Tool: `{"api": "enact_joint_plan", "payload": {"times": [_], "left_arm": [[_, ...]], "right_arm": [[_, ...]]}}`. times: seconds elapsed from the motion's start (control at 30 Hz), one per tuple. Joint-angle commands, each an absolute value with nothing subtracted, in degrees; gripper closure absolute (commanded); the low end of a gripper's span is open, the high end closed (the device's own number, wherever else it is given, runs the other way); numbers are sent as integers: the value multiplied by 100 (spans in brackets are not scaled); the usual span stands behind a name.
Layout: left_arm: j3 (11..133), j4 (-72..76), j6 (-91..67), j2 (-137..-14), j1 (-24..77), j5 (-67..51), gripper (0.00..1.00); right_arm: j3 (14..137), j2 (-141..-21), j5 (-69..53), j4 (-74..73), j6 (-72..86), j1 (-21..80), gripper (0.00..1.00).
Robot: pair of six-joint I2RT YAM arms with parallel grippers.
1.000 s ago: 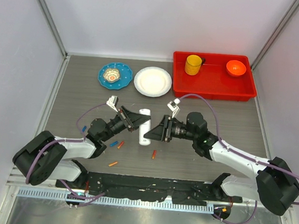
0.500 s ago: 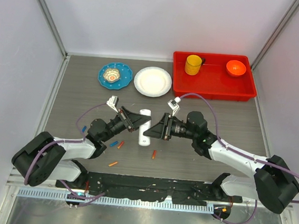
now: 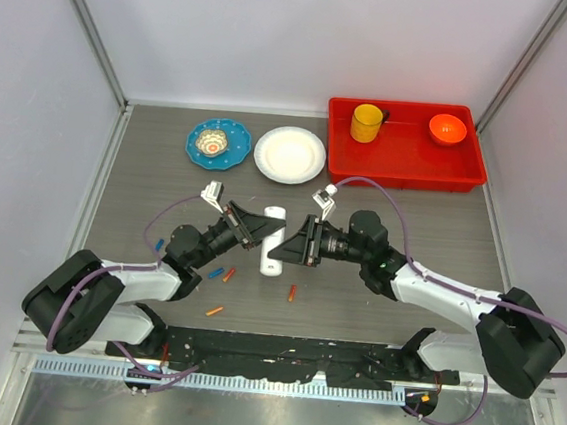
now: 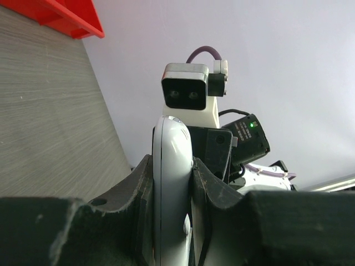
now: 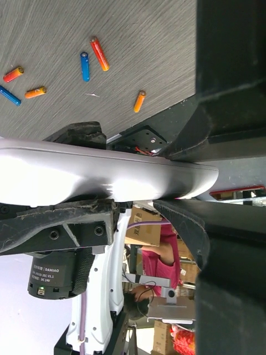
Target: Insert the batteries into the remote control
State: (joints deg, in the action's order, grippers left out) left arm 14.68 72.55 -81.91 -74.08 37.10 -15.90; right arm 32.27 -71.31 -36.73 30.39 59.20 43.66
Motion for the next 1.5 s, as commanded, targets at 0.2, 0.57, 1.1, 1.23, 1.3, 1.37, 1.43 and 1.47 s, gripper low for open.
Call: {"api": "enact_joint_plan", "payload": {"times": [0.2, 0.57, 1.1, 1.23, 1.3, 1.37, 1.43, 1.47], "left_arm": [[1617, 7611, -8183, -7330, 3753, -1477, 96], [1863, 6803, -8077, -7146, 3516, -1459, 0], [1679, 1515, -6795, -3500, 2689, -115, 0], [1556, 1081, -6653, -2727, 2689, -53, 0], [1521, 968, -6610, -2593, 2689, -88, 0], [1582, 792, -6522, -2514, 2733, -97, 1], [1643, 616, -6373, -2444, 2839, -79, 2], [1652, 580, -6329, -2382, 2848, -62, 2]], "right_arm": [[3551, -7225, -3771, 2938, 5661, 4509, 99], [3972, -6241, -3885, 1302, 4703, 4509, 99], [6943, -8339, 5376, -5606, 2602, 4316, 99], [7189, -9218, 5871, -5713, 2523, 4017, 99], [7268, -9770, 5923, -5643, 2487, 3877, 99], [7417, -10097, 5924, -5564, 2444, 3727, 99], [7619, -10572, 5723, -5511, 2382, 3604, 99], [7681, -10730, 5626, -5424, 2356, 3569, 99]]}}
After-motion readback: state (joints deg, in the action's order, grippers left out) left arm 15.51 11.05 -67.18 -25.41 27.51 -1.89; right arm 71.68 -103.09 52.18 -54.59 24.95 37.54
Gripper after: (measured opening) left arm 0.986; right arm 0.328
